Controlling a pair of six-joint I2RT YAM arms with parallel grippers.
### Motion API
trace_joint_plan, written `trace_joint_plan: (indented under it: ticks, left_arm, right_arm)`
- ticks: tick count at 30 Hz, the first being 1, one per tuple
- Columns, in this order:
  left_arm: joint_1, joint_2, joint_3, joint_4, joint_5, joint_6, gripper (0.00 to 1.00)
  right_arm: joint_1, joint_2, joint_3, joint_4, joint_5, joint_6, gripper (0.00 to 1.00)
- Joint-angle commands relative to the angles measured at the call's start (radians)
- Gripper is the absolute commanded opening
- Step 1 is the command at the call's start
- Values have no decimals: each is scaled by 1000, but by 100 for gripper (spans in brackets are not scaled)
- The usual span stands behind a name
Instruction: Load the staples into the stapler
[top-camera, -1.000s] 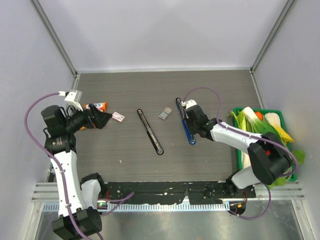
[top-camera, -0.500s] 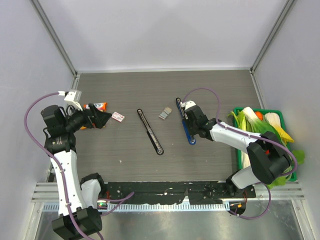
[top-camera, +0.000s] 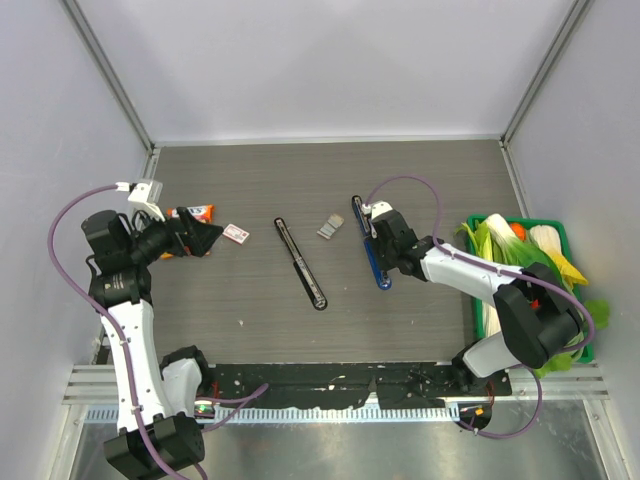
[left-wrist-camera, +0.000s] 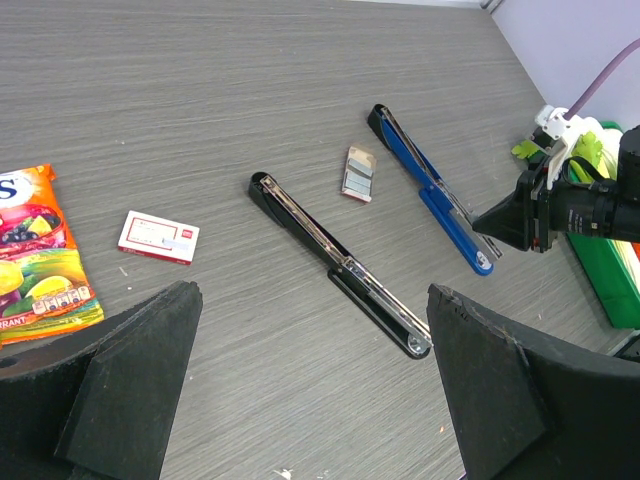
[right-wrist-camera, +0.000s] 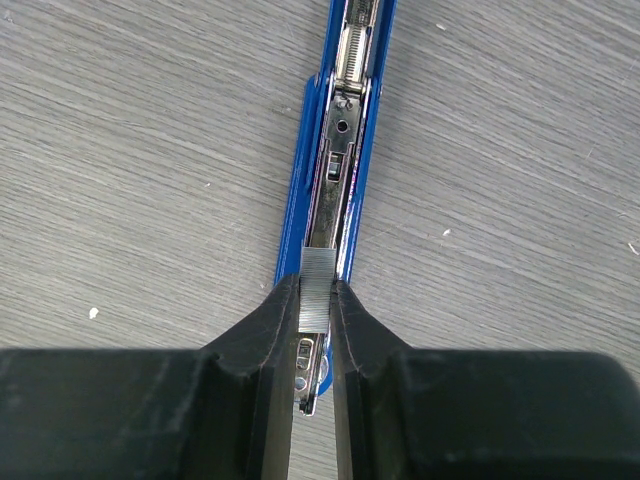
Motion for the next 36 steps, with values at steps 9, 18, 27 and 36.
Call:
trace_joint_plan:
  ticks: [9,18,27,36]
  left_arm:
    - [9,-2,0,41,11,-14,100]
    - [9,-2,0,41,11,-14,100]
    - [11,-5,-2,41,11,-14,100]
    - [14,-6,0,41,14,-17,100]
  right_arm:
    - [-11,-9,-7,27,-23,-4,14]
    - [-11,-13,-5,21,-25,-2,26]
    - [-11,-15,0,17,-25,-7,36]
    - [-6,20,206,-29,21,-100,36]
